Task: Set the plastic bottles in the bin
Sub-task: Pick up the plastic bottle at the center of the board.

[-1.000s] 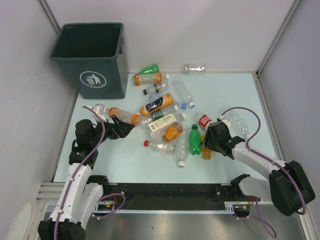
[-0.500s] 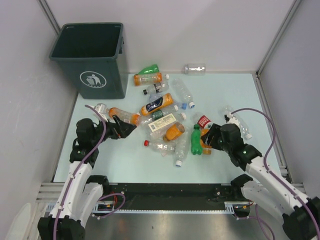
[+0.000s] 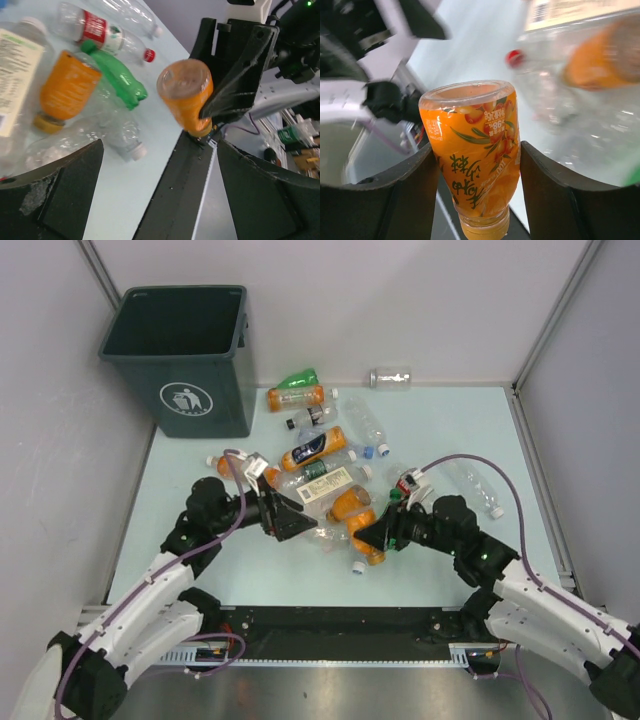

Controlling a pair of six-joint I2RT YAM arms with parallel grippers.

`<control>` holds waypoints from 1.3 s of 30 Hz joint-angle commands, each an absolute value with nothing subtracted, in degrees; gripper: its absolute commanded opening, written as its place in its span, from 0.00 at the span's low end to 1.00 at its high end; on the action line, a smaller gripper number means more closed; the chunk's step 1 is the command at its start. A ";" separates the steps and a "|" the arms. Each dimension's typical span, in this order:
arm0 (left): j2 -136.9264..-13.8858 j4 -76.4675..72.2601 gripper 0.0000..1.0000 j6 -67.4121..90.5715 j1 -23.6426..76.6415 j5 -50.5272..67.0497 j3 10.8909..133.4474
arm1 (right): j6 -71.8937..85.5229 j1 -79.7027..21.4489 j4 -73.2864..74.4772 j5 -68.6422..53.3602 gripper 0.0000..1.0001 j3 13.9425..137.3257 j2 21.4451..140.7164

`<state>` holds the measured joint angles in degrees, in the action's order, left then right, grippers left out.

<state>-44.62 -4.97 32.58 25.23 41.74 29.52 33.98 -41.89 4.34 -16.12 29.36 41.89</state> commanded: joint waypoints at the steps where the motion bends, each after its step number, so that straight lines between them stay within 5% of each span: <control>1: -47.97 -11.24 1.00 34.01 31.45 39.64 32.87 | 29.45 -50.34 -7.03 -19.07 0.16 33.39 44.72; 20: -50.62 -15.91 0.97 35.95 38.93 41.39 31.47 | 27.16 -56.87 -13.80 -19.87 0.15 34.89 50.71; 31: -52.73 -12.22 0.65 34.72 40.52 41.39 31.82 | 25.66 -57.39 -13.53 -17.23 0.16 35.33 51.94; 39: -52.65 -9.41 0.22 34.19 40.87 41.84 33.22 | 25.14 -57.66 -12.13 -14.24 0.23 36.03 53.61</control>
<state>-52.51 -11.68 35.38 40.21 41.21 31.14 26.68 -56.97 -8.38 -17.56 32.12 53.06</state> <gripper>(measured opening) 0.674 0.622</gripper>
